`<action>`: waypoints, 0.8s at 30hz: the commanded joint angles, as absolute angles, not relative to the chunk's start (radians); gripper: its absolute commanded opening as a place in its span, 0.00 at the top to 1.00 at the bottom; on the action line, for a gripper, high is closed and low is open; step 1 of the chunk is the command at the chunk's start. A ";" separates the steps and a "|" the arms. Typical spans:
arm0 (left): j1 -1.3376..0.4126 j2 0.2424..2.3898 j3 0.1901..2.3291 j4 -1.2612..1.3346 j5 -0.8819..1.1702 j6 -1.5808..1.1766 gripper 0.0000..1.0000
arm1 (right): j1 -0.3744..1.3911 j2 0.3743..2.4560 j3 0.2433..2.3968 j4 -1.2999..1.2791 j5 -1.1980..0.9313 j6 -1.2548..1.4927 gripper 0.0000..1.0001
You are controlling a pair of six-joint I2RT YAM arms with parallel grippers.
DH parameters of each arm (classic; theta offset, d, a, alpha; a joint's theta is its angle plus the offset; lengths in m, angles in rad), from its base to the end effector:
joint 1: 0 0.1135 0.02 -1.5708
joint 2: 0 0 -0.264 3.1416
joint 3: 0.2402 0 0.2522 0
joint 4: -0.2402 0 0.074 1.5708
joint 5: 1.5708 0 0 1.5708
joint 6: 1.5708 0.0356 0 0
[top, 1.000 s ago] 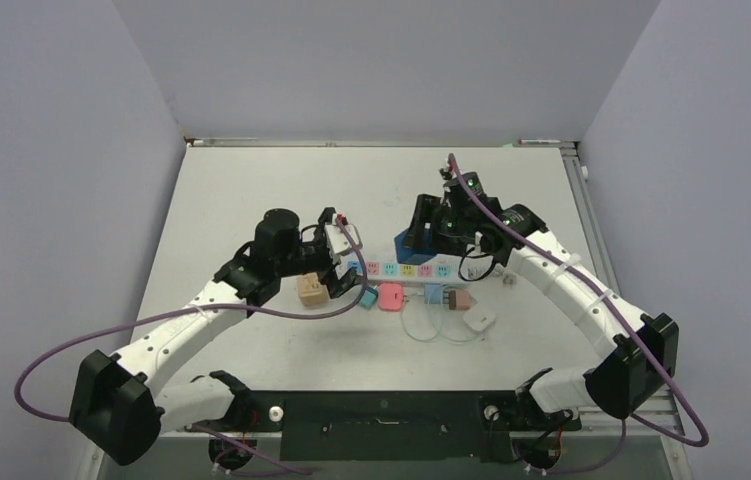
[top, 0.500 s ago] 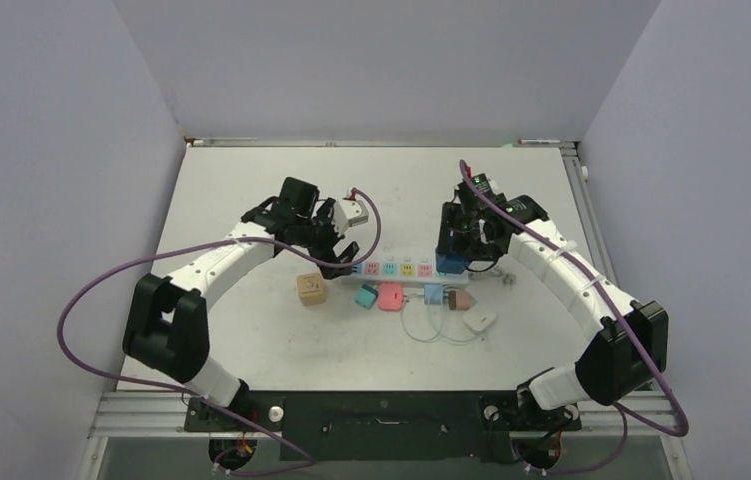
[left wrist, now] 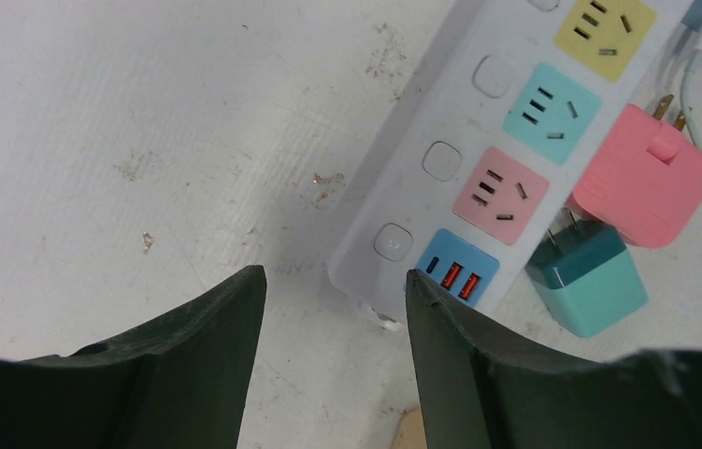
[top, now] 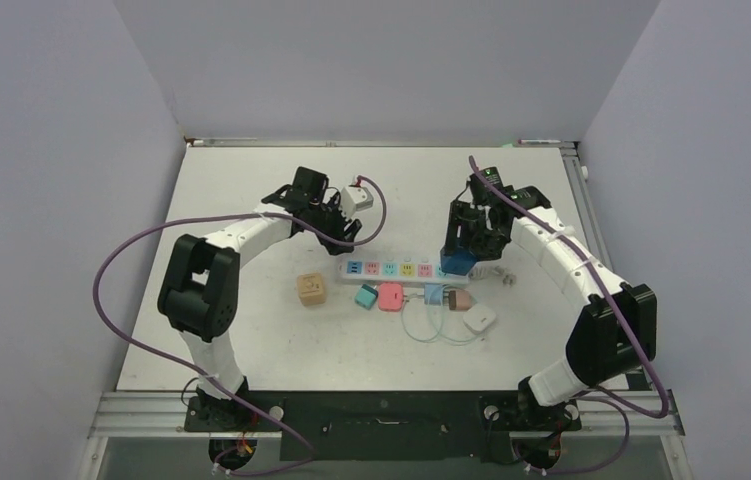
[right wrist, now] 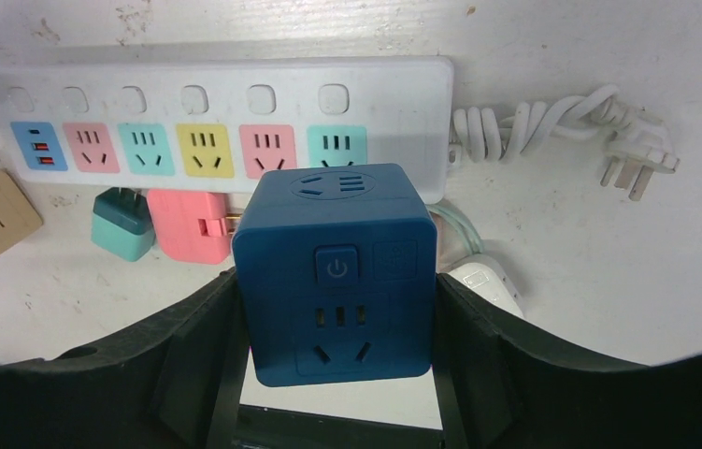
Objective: Insert the plug
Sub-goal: Insert the plug into the socket.
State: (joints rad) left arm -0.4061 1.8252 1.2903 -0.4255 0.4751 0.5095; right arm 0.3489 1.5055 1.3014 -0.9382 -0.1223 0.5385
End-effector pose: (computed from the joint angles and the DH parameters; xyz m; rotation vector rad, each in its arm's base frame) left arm 0.3503 -0.1684 0.2092 1.2539 2.1209 -0.5540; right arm 0.2807 0.1067 0.2866 0.2261 2.7682 0.4130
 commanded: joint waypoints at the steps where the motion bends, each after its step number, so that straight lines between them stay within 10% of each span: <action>1: -0.391 1.847 1.315 -0.307 0.471 0.511 0.47 | 0.362 1.523 1.352 -0.944 -0.110 0.558 0.95; 24: -0.376 1.867 1.305 -0.311 0.520 0.532 0.66 | 0.479 1.580 1.334 -0.882 0.117 0.642 0.95</action>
